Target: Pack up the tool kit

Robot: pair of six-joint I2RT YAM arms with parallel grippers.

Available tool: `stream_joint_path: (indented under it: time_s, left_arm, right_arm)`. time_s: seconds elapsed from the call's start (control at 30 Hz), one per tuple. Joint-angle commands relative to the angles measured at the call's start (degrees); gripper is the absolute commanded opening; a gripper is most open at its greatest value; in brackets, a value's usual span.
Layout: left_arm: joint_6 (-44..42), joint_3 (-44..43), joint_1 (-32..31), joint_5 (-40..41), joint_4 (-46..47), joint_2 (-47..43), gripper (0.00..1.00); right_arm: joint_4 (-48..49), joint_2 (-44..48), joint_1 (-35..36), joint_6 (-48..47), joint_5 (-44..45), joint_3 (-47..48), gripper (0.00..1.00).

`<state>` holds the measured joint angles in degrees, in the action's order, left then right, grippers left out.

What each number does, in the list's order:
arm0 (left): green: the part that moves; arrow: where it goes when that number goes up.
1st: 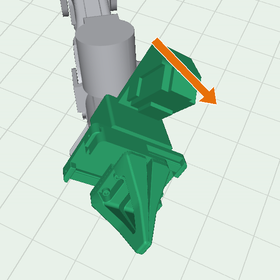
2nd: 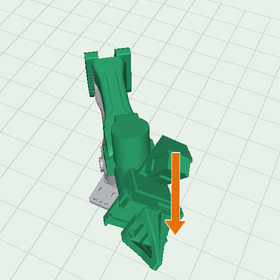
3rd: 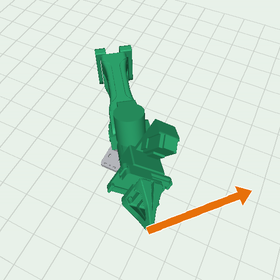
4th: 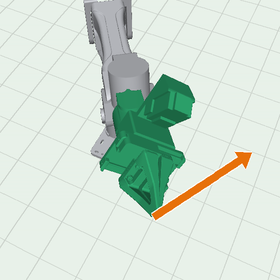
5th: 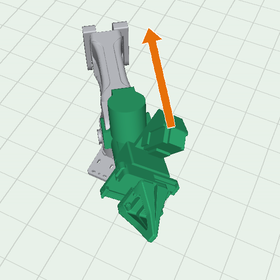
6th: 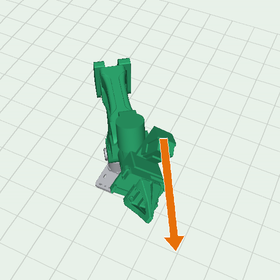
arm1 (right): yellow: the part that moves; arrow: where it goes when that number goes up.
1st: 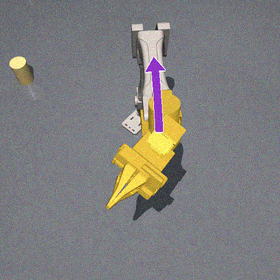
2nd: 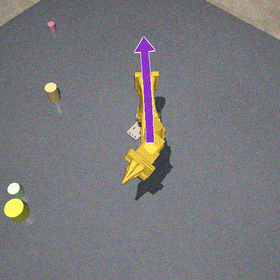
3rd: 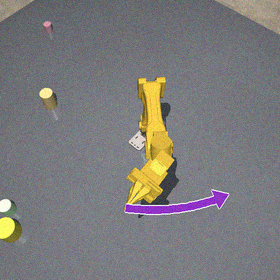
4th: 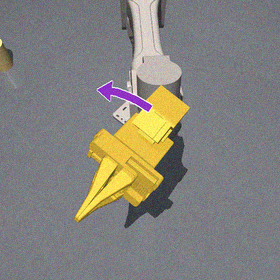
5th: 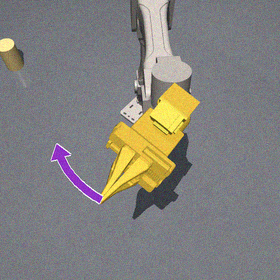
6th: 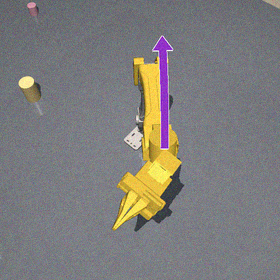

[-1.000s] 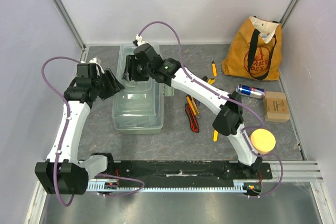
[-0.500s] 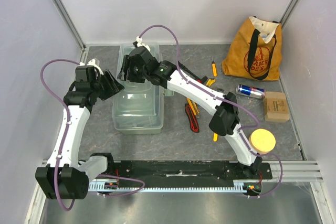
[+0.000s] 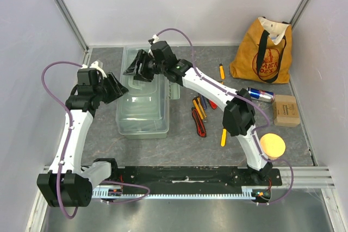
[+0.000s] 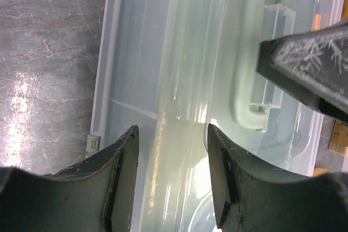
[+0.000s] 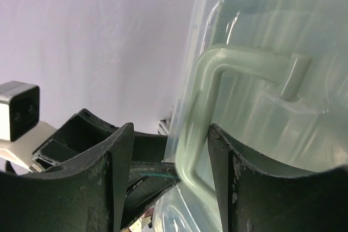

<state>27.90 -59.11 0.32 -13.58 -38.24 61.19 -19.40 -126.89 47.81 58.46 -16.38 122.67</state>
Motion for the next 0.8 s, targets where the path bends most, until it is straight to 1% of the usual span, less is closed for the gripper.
stream_joint_path:
  time_s: [0.0,0.17,0.47,0.6,0.77]
  left_arm:
    - [-0.9,1.0,-1.1,-8.3,-0.8,0.6,0.54]
    - [-0.8,-2.1,-1.2,-8.2,-0.9,0.8,0.56]
    - [-0.6,-10.2,-1.2,-6.5,-1.8,0.4,0.56]
    - [-0.6,-11.9,-1.2,-8.9,1.0,-0.1,0.59]
    - [-0.1,-9.7,-1.2,-14.0,5.9,0.2,0.60]
  right_arm:
    - [16.7,-1.8,0.7,4.2,-6.6,-4.7,0.63]
    - [24.6,-1.3,-0.2,8.0,-9.3,-8.7,0.62]
    - [26.4,-0.2,-1.6,8.4,-9.4,-11.4,0.61]
    - [26.9,0.3,-2.1,8.7,-8.9,-12.5,0.60]
    - [27.6,0.8,-2.7,9.1,-8.7,-13.4,0.60]
